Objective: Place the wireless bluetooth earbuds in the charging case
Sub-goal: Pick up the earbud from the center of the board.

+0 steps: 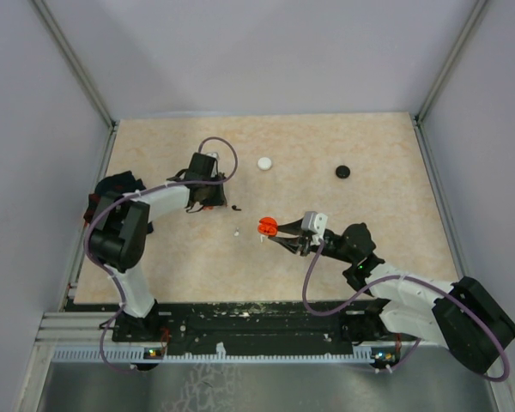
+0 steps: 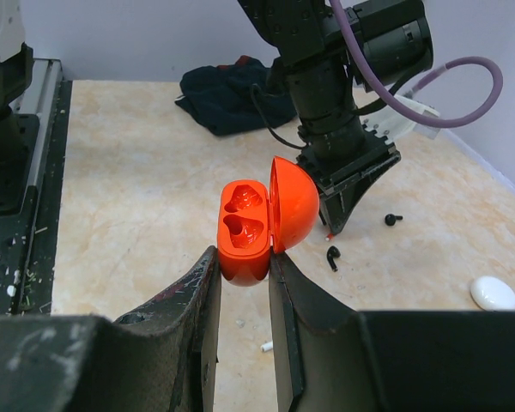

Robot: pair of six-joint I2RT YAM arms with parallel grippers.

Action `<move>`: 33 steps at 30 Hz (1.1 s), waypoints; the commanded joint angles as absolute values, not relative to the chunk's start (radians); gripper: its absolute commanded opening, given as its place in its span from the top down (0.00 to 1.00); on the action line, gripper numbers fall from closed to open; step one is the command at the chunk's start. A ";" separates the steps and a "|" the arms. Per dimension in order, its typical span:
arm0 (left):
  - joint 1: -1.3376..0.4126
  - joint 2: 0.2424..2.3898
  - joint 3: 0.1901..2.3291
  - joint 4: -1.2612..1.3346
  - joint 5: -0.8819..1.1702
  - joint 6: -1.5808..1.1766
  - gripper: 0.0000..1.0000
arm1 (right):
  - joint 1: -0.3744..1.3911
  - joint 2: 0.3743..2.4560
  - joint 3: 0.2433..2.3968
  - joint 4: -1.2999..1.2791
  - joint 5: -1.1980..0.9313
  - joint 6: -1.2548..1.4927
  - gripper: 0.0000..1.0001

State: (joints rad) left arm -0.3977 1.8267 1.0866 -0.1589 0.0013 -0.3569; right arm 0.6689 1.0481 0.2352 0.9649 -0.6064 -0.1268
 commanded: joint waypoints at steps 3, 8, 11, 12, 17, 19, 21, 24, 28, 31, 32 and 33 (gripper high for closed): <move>-0.398 1.848 1.095 -0.105 -0.007 -0.382 0.70 | 0.658 1.023 0.229 1.019 -0.611 -0.123 1.00; -0.385 1.848 1.085 -0.089 0.009 -0.376 0.75 | 0.660 1.026 0.229 1.018 -0.611 -0.123 1.00; -0.385 1.851 1.091 -0.095 0.020 -0.371 0.75 | 0.660 1.028 0.230 1.018 -0.614 -0.123 1.00; -0.384 1.855 1.095 -0.102 0.020 -0.370 0.73 | 0.660 1.028 0.229 1.018 -0.614 -0.123 1.00; -0.391 1.871 1.138 -0.170 0.001 -0.353 0.67 | 0.659 1.031 0.230 1.019 -0.614 -0.123 1.00; -0.406 1.873 1.157 -0.199 -0.038 -0.339 0.66 | 0.659 1.033 0.230 1.020 -0.615 -0.123 1.00; -0.418 1.877 1.177 -0.223 -0.071 -0.326 0.66 | 0.659 1.035 0.231 1.021 -0.615 -0.123 1.00; -0.431 1.894 1.208 -0.264 -0.115 -0.311 0.66 | 0.660 1.036 0.231 1.021 -0.615 -0.121 1.00; -0.457 1.926 1.252 -0.315 -0.166 -0.294 0.66 | 0.660 1.039 0.233 1.021 -0.615 -0.121 1.00; -0.471 1.943 1.273 -0.337 -0.185 -0.291 0.67 | 0.659 1.041 0.233 1.018 -0.614 -0.121 1.00; -0.475 1.949 1.279 -0.344 -0.194 -0.290 0.68 | 0.660 1.040 0.233 1.019 -0.613 -0.120 1.00; -0.477 1.953 1.284 -0.352 -0.201 -0.288 0.68 | 0.660 1.039 0.233 1.017 -0.612 -0.121 1.00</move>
